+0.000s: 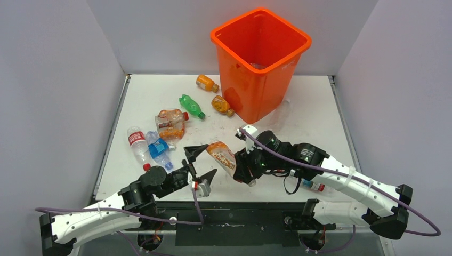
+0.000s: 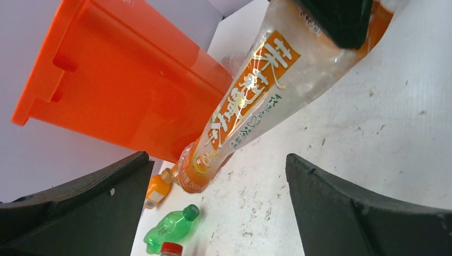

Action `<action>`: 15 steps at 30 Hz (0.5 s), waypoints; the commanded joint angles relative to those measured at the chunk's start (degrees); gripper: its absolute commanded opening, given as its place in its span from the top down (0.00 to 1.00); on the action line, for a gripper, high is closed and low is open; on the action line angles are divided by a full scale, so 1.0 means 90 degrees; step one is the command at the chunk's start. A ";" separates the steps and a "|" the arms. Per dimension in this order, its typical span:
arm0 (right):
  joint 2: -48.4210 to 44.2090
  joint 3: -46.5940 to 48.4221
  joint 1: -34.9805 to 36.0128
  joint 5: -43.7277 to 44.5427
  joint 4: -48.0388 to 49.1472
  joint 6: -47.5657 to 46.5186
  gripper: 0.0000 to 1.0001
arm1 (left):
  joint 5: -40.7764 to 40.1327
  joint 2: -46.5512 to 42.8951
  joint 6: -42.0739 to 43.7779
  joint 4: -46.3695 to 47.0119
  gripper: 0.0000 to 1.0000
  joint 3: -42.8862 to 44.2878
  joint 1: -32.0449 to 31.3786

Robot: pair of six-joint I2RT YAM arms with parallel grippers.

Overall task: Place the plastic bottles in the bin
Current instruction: Pick up the plastic bottle at the center of the board, then place the plastic bottle in the trash bin.

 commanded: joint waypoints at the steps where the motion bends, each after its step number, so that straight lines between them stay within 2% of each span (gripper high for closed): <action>1: 0.0074 0.0328 0.0029 -0.0900 -0.0127 -0.0202 0.95 | -0.0612 -0.0031 0.1186 -0.0356 0.04 -0.0007 -0.0328; 6: 0.0144 0.0454 0.0034 -0.1289 -0.0112 -0.0352 0.95 | -0.0842 0.0062 0.1474 -0.0236 0.00 -0.0019 -0.0447; 7: 0.0147 0.0496 0.0044 -0.1354 -0.0116 -0.0371 0.95 | -0.0878 0.0101 0.1520 -0.0269 0.06 -0.0017 -0.0466; 13: 0.0271 0.0788 0.0078 -0.1432 -0.0259 -0.0568 0.95 | -0.0734 0.0370 0.1399 -0.0523 0.25 0.0154 -0.0503; 15: 0.0334 0.0852 0.0077 -0.1441 -0.0300 -0.0624 0.95 | -0.0664 0.0403 0.1336 -0.0710 0.37 0.0195 -0.0502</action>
